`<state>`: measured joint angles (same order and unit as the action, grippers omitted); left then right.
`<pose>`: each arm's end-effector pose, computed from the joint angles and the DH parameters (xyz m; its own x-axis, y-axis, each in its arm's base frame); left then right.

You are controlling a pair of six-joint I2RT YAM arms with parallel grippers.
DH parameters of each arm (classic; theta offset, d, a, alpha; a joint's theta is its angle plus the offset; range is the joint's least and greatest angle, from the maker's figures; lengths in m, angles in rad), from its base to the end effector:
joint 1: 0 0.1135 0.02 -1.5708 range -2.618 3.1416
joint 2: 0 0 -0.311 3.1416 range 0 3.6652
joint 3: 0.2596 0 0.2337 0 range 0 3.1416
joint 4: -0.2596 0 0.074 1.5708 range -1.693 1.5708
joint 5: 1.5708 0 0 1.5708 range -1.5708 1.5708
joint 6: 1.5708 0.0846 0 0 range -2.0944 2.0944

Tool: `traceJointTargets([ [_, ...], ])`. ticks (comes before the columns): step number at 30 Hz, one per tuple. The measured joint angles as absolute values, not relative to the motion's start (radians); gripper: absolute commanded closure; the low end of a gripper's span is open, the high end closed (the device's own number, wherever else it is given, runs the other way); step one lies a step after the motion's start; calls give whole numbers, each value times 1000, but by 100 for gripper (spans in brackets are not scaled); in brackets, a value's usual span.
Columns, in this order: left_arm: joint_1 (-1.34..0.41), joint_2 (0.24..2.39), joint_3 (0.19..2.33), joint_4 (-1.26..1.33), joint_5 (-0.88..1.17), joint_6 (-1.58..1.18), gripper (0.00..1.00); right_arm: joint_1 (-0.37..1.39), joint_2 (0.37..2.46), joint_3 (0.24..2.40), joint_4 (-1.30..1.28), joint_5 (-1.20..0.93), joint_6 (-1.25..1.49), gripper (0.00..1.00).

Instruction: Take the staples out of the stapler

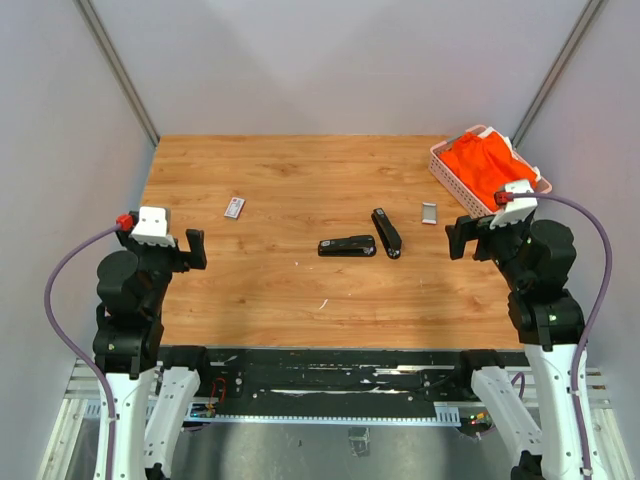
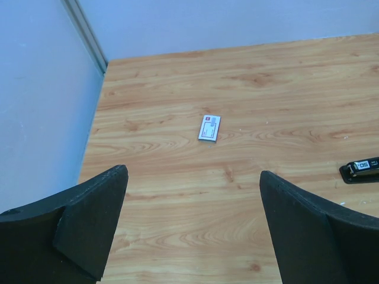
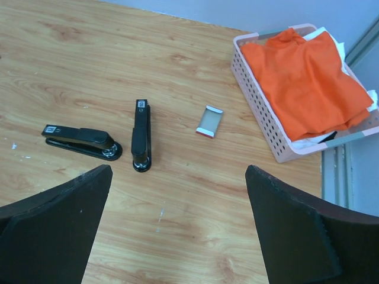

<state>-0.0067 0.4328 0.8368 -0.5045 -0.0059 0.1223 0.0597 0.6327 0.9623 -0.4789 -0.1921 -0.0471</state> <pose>0.0796 0.0000 0.3720 -0.0995 0.1227 -0.9874 0.0131 0.9924 0.1220 0.1176 0.0232 0.4039 -0.1367 -0.0545 -0.9891 -0.2537 0.9671 -0.0182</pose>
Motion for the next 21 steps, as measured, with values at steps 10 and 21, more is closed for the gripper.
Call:
traceJointTargets([
  [10, -1, 451, 837, -534, 144, 226, 2, 53, 643, 958, -474, -331, -88, 2],
  [21, 2, 713, 878, -569, 338, 394, 2, 52, 799, 956, -500, -504, -216, 2],
])
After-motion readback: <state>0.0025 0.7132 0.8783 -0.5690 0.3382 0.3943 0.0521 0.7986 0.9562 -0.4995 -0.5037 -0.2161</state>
